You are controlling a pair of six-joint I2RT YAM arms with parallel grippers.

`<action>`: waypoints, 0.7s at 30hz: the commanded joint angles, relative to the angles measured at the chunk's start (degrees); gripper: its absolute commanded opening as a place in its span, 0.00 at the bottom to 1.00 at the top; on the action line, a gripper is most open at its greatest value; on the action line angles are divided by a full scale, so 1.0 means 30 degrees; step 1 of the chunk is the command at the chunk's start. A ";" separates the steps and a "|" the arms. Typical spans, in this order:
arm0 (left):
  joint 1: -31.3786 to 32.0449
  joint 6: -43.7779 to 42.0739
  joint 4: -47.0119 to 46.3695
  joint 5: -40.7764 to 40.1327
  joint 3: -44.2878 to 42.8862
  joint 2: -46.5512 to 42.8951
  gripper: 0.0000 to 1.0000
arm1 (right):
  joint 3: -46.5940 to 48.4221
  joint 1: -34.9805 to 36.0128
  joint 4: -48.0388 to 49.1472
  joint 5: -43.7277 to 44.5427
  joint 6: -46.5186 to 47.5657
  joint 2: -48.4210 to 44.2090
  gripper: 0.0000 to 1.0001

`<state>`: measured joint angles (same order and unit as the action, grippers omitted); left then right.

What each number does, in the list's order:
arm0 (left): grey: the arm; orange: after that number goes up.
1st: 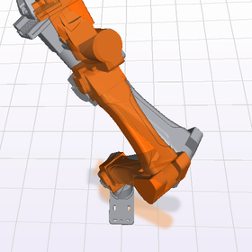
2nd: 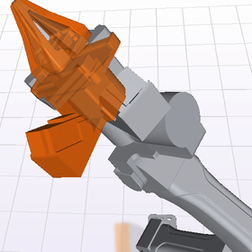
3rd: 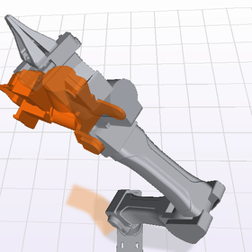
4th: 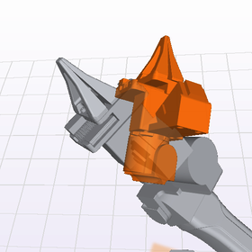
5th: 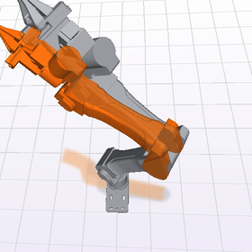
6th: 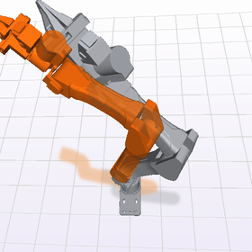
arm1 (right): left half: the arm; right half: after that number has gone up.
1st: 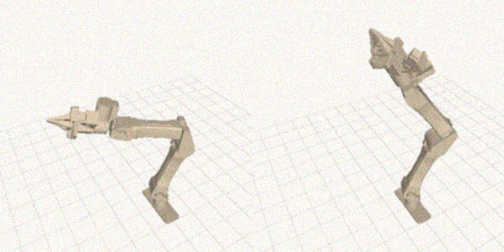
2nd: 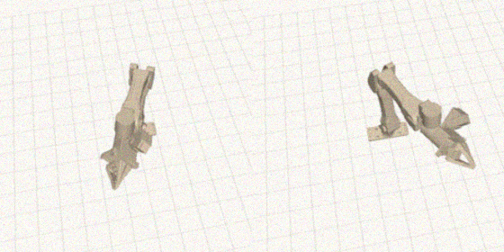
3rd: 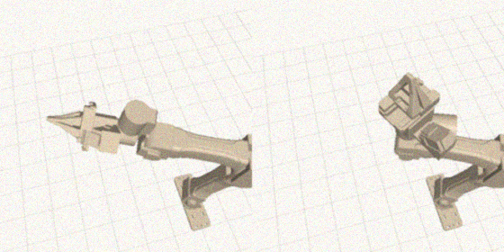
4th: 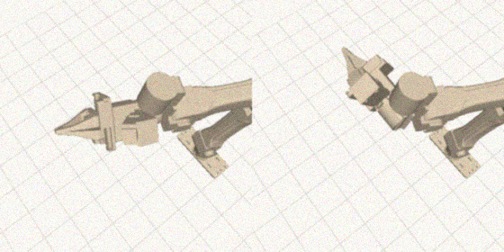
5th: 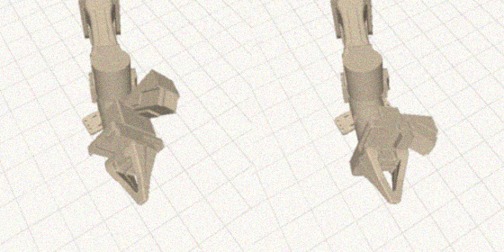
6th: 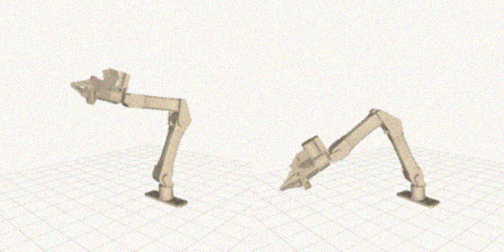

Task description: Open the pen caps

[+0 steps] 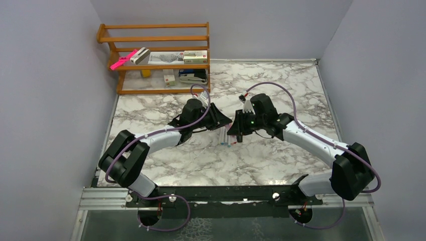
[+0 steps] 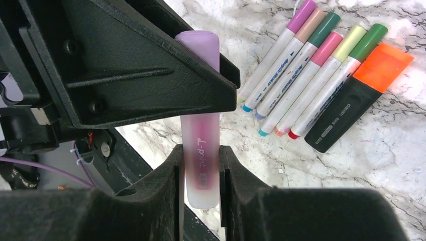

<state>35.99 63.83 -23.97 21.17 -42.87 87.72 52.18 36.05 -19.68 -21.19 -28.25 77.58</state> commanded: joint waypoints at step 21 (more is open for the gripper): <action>-0.0008 -0.0279 -0.3258 0.2302 0.0132 0.0203 0.11 | 0.0008 0.0116 -0.1270 0.0827 0.0354 -0.2085 0.58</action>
<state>36.45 63.61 -27.03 23.46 -43.59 88.29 51.72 36.05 -21.71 -19.94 -28.16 74.72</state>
